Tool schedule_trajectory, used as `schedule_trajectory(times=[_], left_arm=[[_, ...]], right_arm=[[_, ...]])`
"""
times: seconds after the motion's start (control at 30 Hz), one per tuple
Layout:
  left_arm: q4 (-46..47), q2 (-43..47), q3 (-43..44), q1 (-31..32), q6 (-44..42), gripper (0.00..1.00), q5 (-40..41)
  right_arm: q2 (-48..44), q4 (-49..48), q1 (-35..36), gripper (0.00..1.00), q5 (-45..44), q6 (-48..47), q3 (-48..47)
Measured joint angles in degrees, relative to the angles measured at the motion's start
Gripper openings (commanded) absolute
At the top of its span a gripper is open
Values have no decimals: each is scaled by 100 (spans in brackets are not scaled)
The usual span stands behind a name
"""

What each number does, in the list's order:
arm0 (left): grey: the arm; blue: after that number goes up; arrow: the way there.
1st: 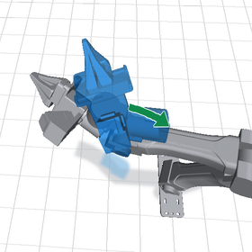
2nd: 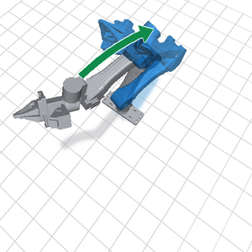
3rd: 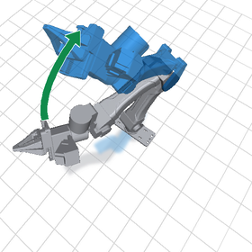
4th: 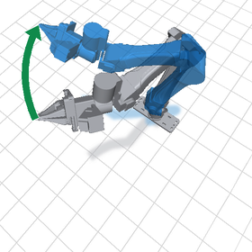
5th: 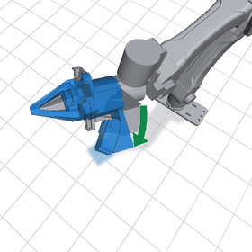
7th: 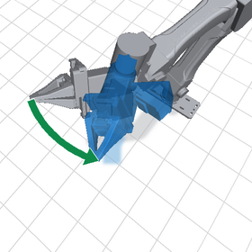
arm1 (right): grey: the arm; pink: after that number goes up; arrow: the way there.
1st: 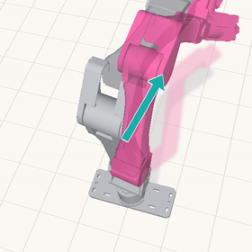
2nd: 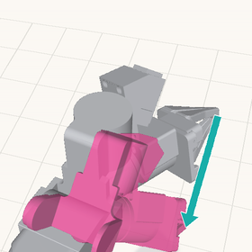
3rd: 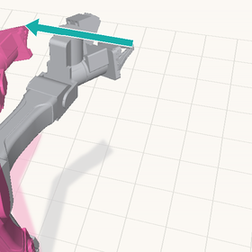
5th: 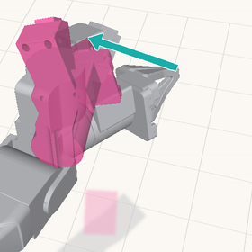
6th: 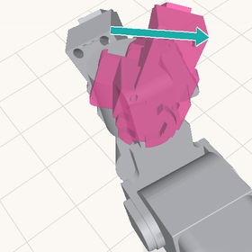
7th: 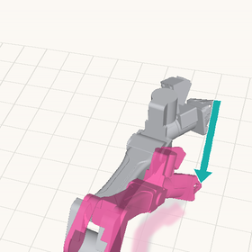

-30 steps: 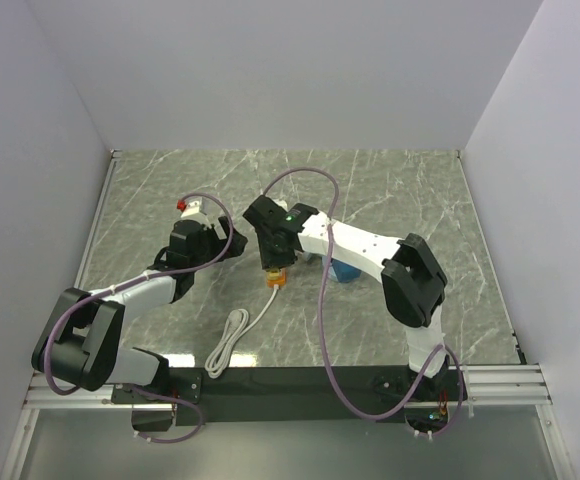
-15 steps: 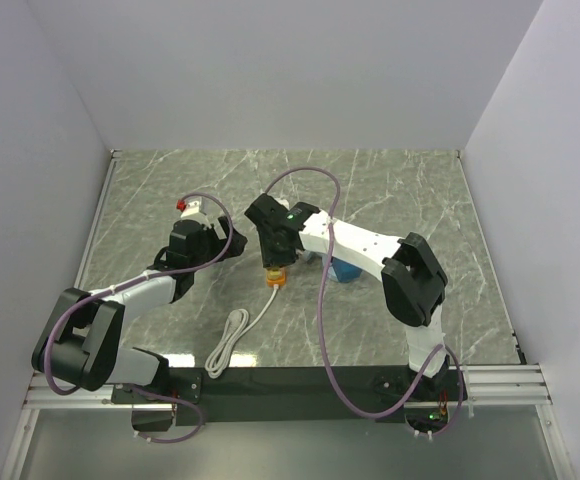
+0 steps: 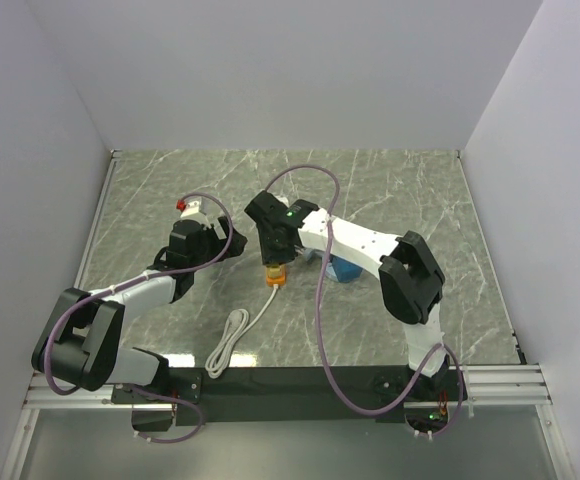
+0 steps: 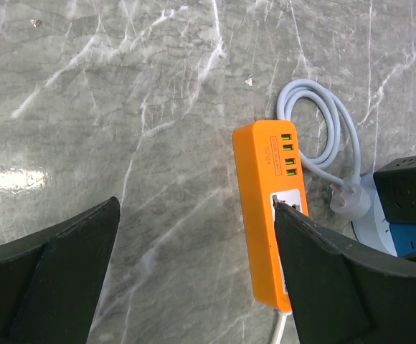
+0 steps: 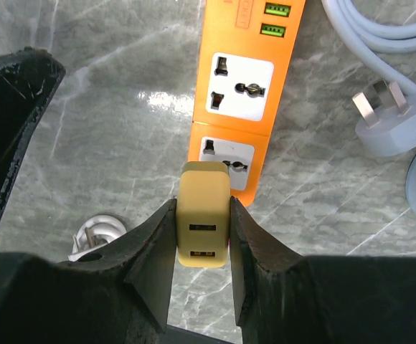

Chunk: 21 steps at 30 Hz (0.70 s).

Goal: Insert the plug

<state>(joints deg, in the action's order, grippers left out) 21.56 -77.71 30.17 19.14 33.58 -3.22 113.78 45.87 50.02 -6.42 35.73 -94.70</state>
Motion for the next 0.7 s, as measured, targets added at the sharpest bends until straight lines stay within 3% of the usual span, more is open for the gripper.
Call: schedule_trajectory(times=[0.7], left_arm=[[-2, 0, 0, -20, -2, 94, 0]], right_arm=[[92, -57, -79, 0, -140, -44, -146]])
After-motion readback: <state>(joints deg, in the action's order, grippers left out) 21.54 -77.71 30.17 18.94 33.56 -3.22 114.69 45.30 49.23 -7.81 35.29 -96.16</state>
